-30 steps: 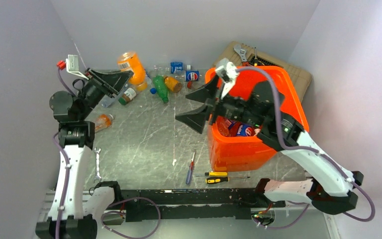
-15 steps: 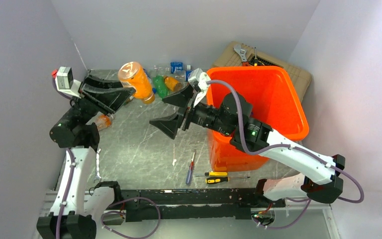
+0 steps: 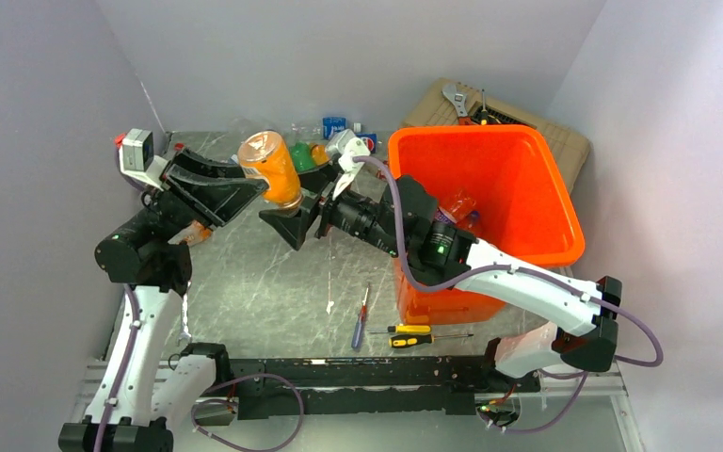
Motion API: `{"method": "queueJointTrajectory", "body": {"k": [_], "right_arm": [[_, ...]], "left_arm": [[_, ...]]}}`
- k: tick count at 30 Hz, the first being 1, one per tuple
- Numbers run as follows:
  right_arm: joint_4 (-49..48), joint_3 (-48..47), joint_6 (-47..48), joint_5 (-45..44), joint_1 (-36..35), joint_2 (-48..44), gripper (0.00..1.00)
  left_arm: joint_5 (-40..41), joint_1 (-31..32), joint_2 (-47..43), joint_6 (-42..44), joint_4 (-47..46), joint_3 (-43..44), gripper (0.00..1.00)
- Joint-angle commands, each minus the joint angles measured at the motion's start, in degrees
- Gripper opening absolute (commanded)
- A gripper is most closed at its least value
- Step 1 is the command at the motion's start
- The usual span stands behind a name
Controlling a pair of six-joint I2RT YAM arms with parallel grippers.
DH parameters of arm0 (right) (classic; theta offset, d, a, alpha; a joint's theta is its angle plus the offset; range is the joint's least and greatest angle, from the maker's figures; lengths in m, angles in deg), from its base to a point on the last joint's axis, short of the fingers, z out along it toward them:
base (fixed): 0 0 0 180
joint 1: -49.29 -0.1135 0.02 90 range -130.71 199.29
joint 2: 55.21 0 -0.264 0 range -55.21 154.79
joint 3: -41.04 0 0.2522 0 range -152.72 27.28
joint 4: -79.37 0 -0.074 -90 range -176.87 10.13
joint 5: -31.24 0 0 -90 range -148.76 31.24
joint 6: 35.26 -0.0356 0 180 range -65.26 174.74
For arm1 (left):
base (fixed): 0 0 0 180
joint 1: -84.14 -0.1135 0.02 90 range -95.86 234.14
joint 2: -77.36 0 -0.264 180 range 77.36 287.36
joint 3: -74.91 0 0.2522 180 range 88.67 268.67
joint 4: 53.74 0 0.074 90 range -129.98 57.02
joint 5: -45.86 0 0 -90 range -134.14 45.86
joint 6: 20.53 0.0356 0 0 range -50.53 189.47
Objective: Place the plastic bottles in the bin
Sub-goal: Place the plastic bottle in the trash bin.
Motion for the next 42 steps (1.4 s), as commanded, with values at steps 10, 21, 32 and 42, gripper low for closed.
{"method": "queueJointTrajectory", "body": {"k": [10,21,32,42], "right_arm": [[-6.8,-2.0,3.2,0.8,-1.2,-0.9,0.27],[9.3,-12.3,5.8,-8.1,-1.3,-7.1,0.00],[24.3,-13.7,12.0,-40.9,-1.3,-19.4,0.00],[23.1,2.2,9.8,-56.2,-0.9,-29.9,0.00]], "left_arm": [[-1.0,1.9,-1.2,5.5,8.5,1.3,0.43],[2.4,2.0,-2.4,19.7,33.9,5.4,0.99],[38.1,2.0,1.6,56.0,90.1,14.6,0.99],[39.2,2.5,-1.5,56.6,81.5,1.3,0.98]]}}
